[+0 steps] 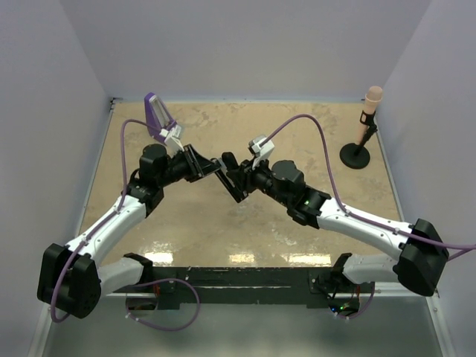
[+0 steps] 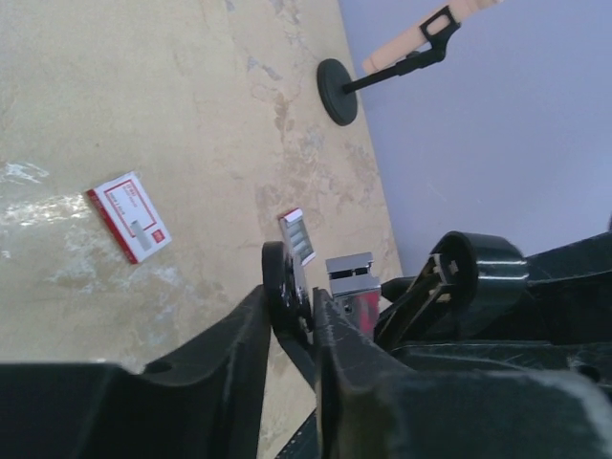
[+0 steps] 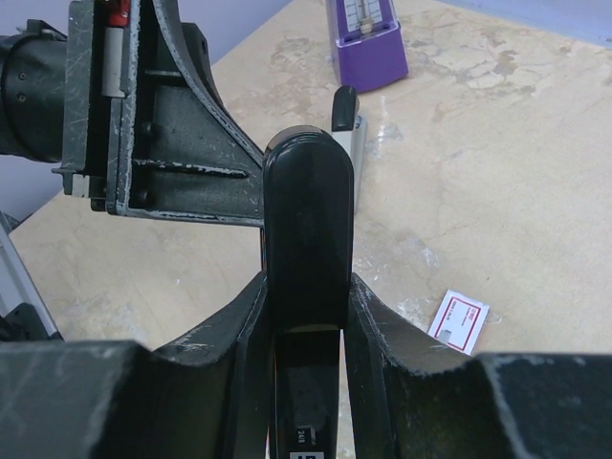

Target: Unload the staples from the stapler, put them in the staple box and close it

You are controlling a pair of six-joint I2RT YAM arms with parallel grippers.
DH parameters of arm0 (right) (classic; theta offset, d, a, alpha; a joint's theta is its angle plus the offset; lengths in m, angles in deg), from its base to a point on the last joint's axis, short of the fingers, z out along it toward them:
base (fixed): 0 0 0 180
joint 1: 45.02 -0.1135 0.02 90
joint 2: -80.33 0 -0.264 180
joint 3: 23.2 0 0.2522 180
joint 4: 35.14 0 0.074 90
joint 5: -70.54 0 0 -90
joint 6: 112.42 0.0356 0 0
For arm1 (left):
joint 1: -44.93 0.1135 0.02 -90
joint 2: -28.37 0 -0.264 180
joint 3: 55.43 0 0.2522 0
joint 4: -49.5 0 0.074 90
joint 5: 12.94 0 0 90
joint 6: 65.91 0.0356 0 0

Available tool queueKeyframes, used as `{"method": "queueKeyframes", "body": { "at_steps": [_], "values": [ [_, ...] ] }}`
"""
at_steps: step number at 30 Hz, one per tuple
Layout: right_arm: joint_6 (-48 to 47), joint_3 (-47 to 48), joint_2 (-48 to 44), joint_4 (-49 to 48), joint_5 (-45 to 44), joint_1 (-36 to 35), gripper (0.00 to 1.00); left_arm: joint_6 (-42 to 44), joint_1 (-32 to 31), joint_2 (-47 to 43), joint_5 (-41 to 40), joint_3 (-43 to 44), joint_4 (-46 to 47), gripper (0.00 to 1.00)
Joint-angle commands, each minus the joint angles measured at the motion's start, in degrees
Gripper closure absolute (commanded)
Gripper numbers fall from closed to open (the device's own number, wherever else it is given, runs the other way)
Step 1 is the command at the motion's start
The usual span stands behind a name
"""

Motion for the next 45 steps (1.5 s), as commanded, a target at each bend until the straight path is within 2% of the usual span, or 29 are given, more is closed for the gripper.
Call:
{"method": "queueKeyframes", "body": {
  "at_steps": [1,2,4,5,7,8,11,14,17,21,25,27,31,33,35,37,45],
  "values": [
    [0.53,0.44,-0.12,-8.64,2.71,-0.68,1.00,-1.41,0.34,0.07,3.80,-1.37,9.18,0.81],
    [0.62,0.53,-0.12,-8.47,2.45,-0.86,1.00,-1.15,0.43,0.15,4.06,-1.37,9.45,0.92],
    [0.36,1.32,0.14,-6.89,1.83,-0.60,1.00,0.43,0.52,0.16,4.51,-1.03,9.28,1.00],
    [0.27,1.67,0.14,-6.01,0.52,-0.77,0.90,1.05,0.61,0.16,4.59,-0.85,8.84,1.00],
    [0.27,3.25,0.23,-3.29,-0.19,-0.68,0.76,2.89,0.69,-0.63,4.77,-0.93,8.49,1.00],
    [0.01,3.69,0.15,-2.41,-0.98,-0.60,0.64,3.51,0.78,-0.98,4.86,-1.02,8.40,1.00],
    [-2.01,7.38,1.20,2.51,-1.26,0.02,0.48,5.97,0.87,-2.57,4.68,-1.11,7.70,1.00],
    [-3.86,11.95,2.95,7.52,1.91,0.28,0.37,7.47,0.87,-3.62,4.51,-1.29,7.52,1.00],
    [-4.65,15.90,5.23,12.09,2.97,0.37,0.32,8.17,0.87,-3.97,4.77,-1.29,7.43,1.00],
    [-4.83,22.39,9.97,21.47,2.71,0.81,0.30,8.35,0.87,-3.36,6.96,-1.37,8.48,1.00],
    [-5.44,25.49,12.80,24.67,3.76,0.90,0.32,8.26,0.87,-3.18,8.20,-1.81,9.45,1.00],
    [-5.62,25.84,13.33,24.84,3.41,0.90,0.38,8.35,0.87,-3.45,7.85,-1.90,9.10,1.00],
    [-5.45,25.41,13.68,26.07,2.01,0.81,0.58,8.52,1.05,-4.15,5.04,-1.82,7.26,1.00],
    [-5.27,24.44,13.16,26.69,1.31,0.90,0.62,8.79,1.57,-4.15,0.66,-1.12,2.46,1.00],
    [-4.92,23.48,11.84,26.95,0.69,0.81,0.64,9.05,3.76,-3.54,-1.64,-0.15,-1.25,1.00],
    [-4.66,21.81,10.96,27.22,0.33,0.90,0.65,7.48,7.35,-3.45,-0.69,-1.10,-0.92,1.00],
    [-3.43,12.59,4.55,26.17,0.33,0.90,0.67,0.18,18.88,-2.92,10.29,-5.59,6.45,1.00]
  ]
}}
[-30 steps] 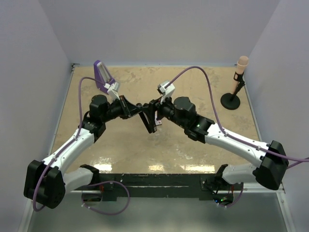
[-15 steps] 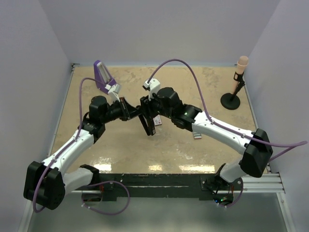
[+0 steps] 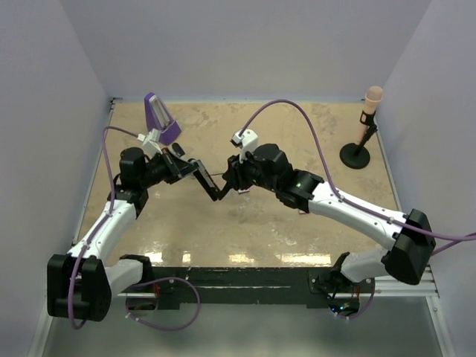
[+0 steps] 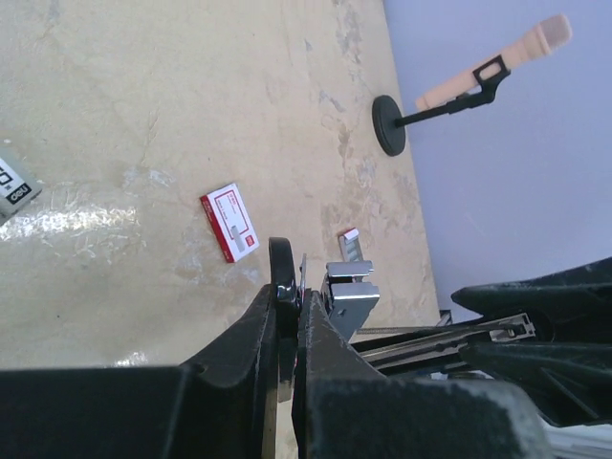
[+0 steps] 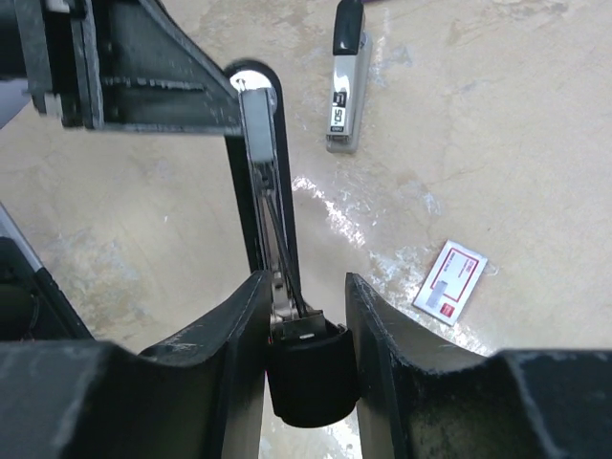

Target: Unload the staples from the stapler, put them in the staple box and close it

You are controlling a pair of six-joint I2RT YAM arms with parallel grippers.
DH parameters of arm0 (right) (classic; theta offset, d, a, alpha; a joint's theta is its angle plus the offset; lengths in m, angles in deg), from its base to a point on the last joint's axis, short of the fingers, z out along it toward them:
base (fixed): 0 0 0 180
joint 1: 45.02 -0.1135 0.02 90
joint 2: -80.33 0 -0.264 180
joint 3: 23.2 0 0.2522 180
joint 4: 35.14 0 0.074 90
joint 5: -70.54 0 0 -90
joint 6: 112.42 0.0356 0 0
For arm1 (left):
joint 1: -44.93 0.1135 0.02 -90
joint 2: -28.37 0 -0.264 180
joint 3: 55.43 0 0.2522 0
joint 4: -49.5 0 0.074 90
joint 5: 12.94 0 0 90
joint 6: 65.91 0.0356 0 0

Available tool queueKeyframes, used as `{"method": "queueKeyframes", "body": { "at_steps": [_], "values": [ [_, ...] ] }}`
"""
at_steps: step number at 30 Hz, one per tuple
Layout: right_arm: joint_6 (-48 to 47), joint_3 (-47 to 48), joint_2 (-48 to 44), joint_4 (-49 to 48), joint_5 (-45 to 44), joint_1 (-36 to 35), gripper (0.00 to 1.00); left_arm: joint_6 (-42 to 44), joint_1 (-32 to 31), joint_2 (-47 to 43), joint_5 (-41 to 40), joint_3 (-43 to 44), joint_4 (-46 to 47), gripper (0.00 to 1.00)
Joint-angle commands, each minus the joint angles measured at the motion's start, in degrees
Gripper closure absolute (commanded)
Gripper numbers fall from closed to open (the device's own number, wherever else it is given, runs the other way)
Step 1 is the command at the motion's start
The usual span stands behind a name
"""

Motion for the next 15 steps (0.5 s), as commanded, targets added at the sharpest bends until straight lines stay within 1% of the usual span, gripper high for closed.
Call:
{"method": "queueKeyframes", "body": {
  "at_steps": [1,2,4,6,7,9,10,11,13,14,15],
  "values": [
    [-0.17,-5.93,-4.90,1.75,-1.31,0.26,0.64,-8.29,6.69,-0.69,4.84,-1.89,8.73,1.00],
    [0.97,-8.56,-5.60,1.31,-1.04,0.26,0.63,-9.62,8.70,-0.78,7.20,-2.52,11.96,1.00],
    [2.29,-11.38,-7.71,0.78,-0.25,0.26,0.59,-12.43,10.64,-0.69,8.71,-3.66,14.36,1.00],
    [4.57,-15.77,-9.81,-0.79,1.24,0.26,0.57,-12.89,11.18,-0.78,9.86,-3.75,15.42,1.00],
    [5.45,-17.36,-10.52,-1.58,2.03,0.26,0.53,-13.50,11.36,-0.87,10.12,-3.75,15.77,1.00],
    [7.48,-21.66,-11.76,-3.87,3.09,0.27,0.50,-14.90,11.44,-1.30,11.09,-4.45,18.84,1.00],
    [8.26,-22.90,-12.54,-4.66,3.09,0.26,0.46,-17.00,11.45,-1.57,11.53,-5.67,20.42,1.00],
    [9.49,-25.17,-12.90,-6.06,4.83,0.26,0.44,-18.06,11.45,-1.92,12.31,-6.29,23.39,1.00],
    [10.38,-26.77,-13.52,-7.21,6.08,0.27,0.39,-20.44,11.45,-2.27,13.37,-7.88,26.48,1.00],
    [10.38,-27.12,-13.61,-7.22,6.25,0.26,0.38,-21.14,11.45,-2.36,14.68,-8.40,30.07,1.00],
    [10.30,-26.87,-13.96,-6.96,6.00,0.26,0.32,-22.28,11.45,-2.27,15.56,-9.37,31.93,1.00]
  ]
}}
